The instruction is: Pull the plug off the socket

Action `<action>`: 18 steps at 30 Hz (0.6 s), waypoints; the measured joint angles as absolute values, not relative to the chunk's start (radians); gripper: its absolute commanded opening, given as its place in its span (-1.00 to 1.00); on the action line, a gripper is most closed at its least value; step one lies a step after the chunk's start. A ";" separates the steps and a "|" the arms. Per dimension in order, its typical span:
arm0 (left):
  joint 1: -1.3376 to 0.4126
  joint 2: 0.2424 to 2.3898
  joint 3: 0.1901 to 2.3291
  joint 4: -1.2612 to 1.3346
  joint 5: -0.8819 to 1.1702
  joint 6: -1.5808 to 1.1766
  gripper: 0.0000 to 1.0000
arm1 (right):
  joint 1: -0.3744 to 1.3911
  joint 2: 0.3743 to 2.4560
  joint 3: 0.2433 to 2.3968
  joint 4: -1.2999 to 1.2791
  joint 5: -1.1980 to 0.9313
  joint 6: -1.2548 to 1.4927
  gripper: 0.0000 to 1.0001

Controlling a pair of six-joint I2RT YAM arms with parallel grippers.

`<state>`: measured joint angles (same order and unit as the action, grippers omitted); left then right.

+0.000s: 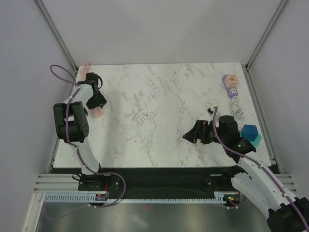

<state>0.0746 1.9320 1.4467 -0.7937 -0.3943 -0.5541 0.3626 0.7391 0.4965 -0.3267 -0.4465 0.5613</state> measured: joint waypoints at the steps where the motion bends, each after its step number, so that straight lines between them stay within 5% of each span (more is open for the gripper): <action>1: 0.077 1.939 1.450 -0.787 -0.395 -0.545 0.94 | 0.363 0.731 0.498 -0.332 -0.445 0.560 0.96; 18: 0.069 2.006 1.452 -0.723 -0.381 -0.471 0.11 | 0.363 0.653 0.527 -0.435 -0.387 0.574 0.96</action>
